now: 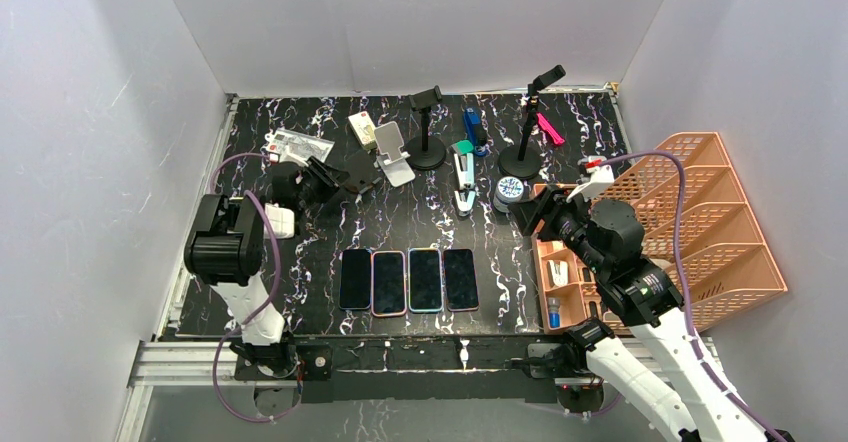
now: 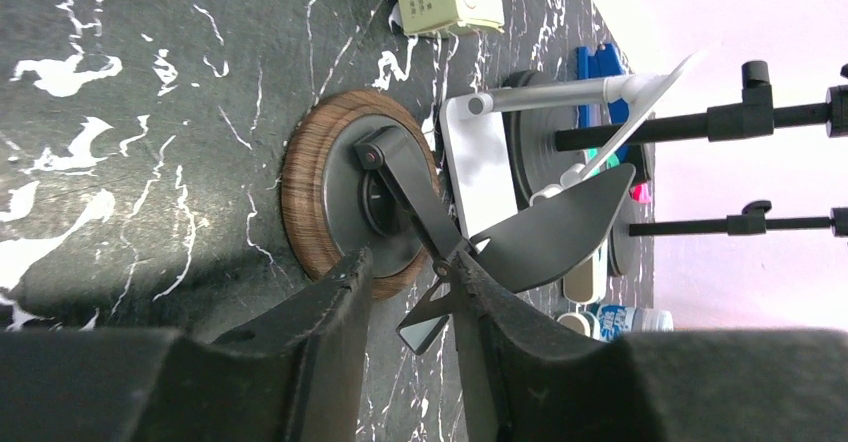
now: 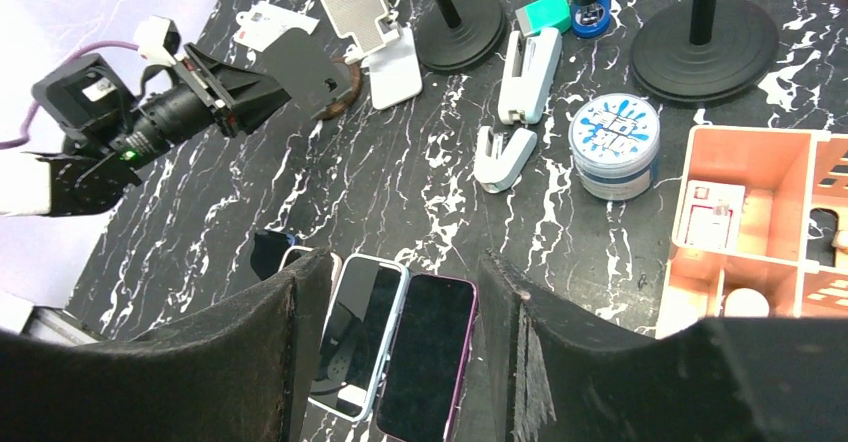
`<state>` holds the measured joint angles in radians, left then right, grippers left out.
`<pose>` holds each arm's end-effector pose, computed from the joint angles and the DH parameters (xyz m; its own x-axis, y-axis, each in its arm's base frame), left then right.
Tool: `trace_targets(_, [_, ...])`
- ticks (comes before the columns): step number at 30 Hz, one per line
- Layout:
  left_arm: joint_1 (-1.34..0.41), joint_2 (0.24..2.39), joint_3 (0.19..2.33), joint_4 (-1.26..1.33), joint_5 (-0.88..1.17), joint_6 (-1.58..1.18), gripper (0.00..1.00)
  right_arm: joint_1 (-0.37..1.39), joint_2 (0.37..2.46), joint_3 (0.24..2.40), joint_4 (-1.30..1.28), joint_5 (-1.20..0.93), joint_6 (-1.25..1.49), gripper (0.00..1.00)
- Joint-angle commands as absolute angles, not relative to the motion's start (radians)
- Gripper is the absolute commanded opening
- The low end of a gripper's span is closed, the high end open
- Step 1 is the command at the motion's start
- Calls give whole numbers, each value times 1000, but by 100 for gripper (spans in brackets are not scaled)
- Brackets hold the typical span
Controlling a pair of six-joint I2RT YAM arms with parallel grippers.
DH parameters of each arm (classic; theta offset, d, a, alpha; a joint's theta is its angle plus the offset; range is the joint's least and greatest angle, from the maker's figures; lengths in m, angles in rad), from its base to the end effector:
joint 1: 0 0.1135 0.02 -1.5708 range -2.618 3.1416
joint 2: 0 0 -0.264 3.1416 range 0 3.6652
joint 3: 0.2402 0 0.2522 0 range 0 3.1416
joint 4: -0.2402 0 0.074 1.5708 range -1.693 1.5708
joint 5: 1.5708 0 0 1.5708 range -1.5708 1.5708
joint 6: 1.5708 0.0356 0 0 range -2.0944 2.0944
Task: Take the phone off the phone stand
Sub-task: Move the phone stand to the center of the board.
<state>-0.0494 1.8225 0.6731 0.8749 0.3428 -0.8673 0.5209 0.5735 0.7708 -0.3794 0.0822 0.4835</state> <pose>0.3432 -0.0290 0.1410 -0.4570 -0.6965 -0.5532 0.0327 0.6084 -0.7930 0.1180 0.0643 0.3438 -0.3371 0.3408 -0.8776 -0.3041 0.8428 0.4440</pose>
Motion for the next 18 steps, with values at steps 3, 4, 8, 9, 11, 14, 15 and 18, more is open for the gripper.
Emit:
trace_targets(3, [-54, 1655, 655, 781, 234, -798, 42, 518, 567, 826, -373, 125, 447, 64])
trace_targets(4, [-54, 1623, 656, 742, 212, -776, 44, 518, 568, 829, -375, 125, 445, 64])
trace_targets(8, [-55, 1469, 674, 562, 113, -679, 55, 518, 584, 830, -377, 124, 445, 66])
trace_targets(9, [-55, 1436, 680, 515, 87, -663, 60, 518, 589, 829, -374, 124, 447, 66])
trace_targets(11, [-55, 1375, 690, 434, 41, -643, 74, 518, 604, 823, -365, 128, 454, 67])
trace_targets(14, [-59, 1310, 714, 301, -48, -636, 80, 518, 632, 810, -349, 154, 488, 70])
trace_targets(15, [-60, 1293, 724, 262, -63, -632, 80, 518, 644, 809, -347, 173, 502, 70])
trace_targets(18, [-65, 1236, 734, 196, -117, -633, 80, 518, 686, 809, -353, 253, 565, 71])
